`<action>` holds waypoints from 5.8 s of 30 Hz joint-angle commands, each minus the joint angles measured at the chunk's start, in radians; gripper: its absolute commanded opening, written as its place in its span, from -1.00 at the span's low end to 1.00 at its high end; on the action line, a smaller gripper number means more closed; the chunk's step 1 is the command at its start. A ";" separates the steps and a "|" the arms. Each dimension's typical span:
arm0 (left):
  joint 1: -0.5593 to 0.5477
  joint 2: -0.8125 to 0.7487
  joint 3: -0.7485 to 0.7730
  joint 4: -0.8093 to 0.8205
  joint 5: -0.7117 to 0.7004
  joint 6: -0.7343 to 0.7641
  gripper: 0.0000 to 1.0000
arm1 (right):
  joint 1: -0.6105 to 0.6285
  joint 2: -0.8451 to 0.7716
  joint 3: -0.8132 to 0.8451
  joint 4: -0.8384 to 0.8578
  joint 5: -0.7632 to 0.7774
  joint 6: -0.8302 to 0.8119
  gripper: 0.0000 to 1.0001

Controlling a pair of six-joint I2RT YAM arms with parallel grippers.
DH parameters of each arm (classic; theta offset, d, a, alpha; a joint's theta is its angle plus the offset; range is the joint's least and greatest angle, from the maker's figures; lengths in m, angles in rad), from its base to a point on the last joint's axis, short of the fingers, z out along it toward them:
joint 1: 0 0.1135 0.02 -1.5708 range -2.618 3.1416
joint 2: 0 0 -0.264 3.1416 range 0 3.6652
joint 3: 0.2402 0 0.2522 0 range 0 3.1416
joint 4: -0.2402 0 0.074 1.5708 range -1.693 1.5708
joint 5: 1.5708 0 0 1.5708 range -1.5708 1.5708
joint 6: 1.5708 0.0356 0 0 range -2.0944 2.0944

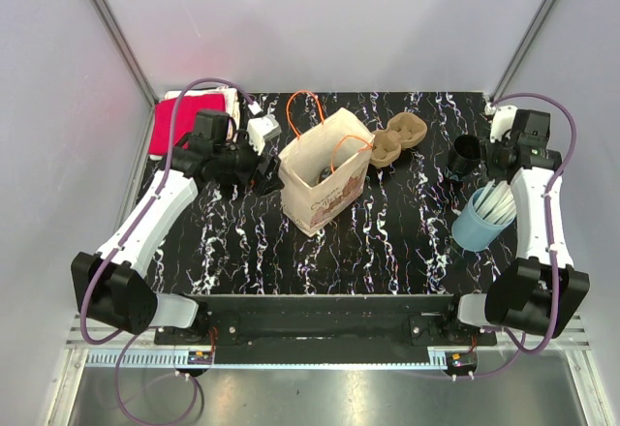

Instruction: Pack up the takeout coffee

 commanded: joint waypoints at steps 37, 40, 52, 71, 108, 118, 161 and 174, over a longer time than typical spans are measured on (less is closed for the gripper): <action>0.005 -0.007 0.036 0.026 0.058 -0.011 0.98 | -0.006 -0.212 0.131 -0.182 -0.211 0.043 -0.91; 0.005 -0.024 0.054 0.010 0.085 -0.005 0.98 | -0.006 -0.248 0.195 -0.214 -0.285 0.048 -0.90; 0.005 -0.125 0.154 -0.039 0.037 0.004 0.98 | -0.006 -0.308 0.458 -0.101 -0.628 0.165 -1.00; 0.097 0.016 0.280 -0.321 0.249 0.229 0.98 | 0.091 -0.081 0.683 0.471 -1.041 0.522 -1.00; 0.206 0.000 0.260 -0.326 0.246 0.190 0.98 | 1.060 0.184 0.475 0.141 -0.271 -0.284 -1.00; 0.209 0.000 0.246 -0.312 0.249 0.182 0.97 | 1.064 0.252 0.381 0.249 -0.262 -0.299 -0.99; 0.212 -0.154 0.266 -0.186 0.136 0.041 0.98 | 1.091 0.011 0.549 0.110 0.160 -0.149 0.99; 0.215 -0.331 0.120 0.223 -0.303 -0.221 0.98 | 1.072 -0.202 0.212 0.479 0.493 -0.176 1.00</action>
